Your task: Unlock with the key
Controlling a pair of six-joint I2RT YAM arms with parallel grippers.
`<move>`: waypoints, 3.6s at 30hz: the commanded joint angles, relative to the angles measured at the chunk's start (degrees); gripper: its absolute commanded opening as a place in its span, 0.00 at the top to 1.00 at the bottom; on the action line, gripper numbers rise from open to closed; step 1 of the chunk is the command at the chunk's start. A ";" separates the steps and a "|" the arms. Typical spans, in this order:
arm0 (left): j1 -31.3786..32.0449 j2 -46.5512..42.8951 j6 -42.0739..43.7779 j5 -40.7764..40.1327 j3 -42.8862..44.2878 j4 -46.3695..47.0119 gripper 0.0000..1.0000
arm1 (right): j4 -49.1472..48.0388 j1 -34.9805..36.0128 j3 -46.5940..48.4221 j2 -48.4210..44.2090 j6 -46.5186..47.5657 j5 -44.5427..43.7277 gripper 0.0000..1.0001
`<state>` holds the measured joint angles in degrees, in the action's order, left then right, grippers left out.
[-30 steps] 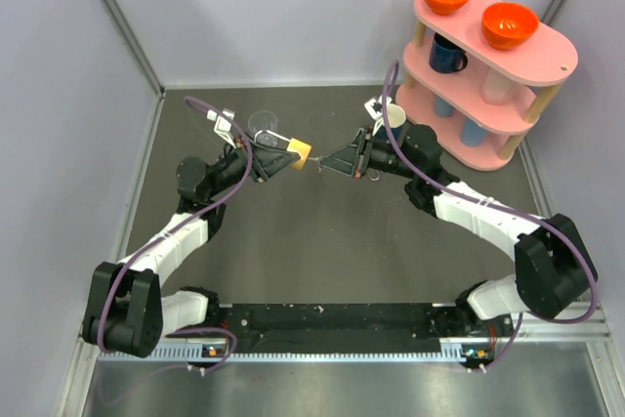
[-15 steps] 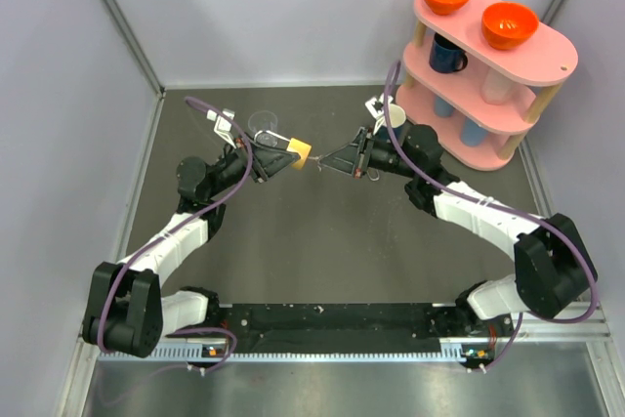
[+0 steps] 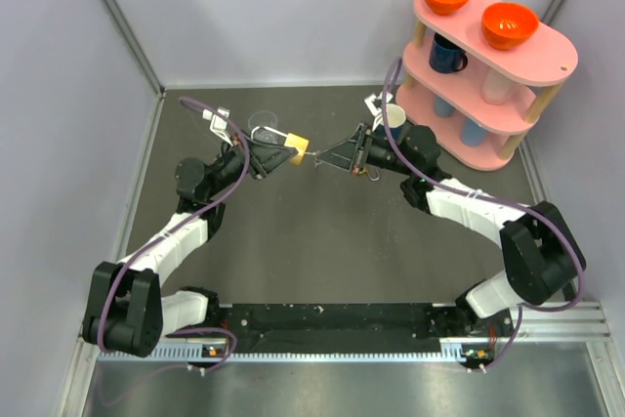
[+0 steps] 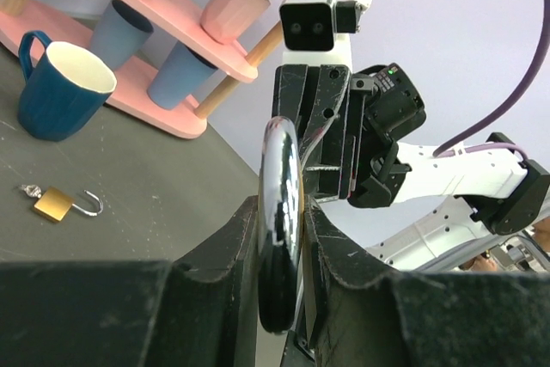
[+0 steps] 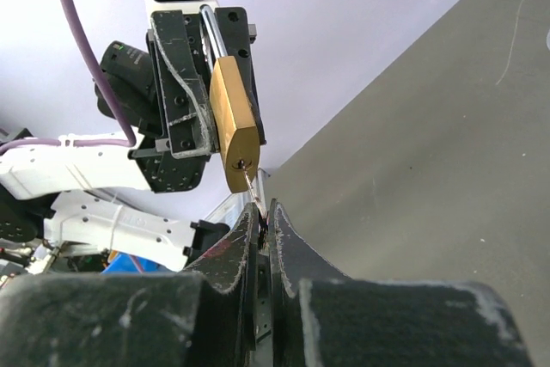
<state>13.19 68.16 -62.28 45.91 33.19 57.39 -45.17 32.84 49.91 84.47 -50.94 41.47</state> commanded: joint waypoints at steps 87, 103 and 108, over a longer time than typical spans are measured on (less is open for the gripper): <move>-0.09 0.48 -4.78 -8.82 -2.25 8.09 1.00 | -22.86 5.57 -3.06 8.87 -9.01 0.54 1.00; -0.18 0.39 -3.99 -7.77 -1.81 4.93 1.00 | -25.14 6.18 -2.27 8.78 -9.27 1.15 1.00; 0.17 0.39 -1.88 -6.19 -1.81 3.96 1.00 | -27.16 5.83 -2.19 8.70 -11.02 1.24 1.00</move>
<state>12.91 69.60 -67.55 39.62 30.22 59.96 -63.83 37.34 45.74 93.49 -60.34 39.44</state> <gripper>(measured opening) 0.258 0.014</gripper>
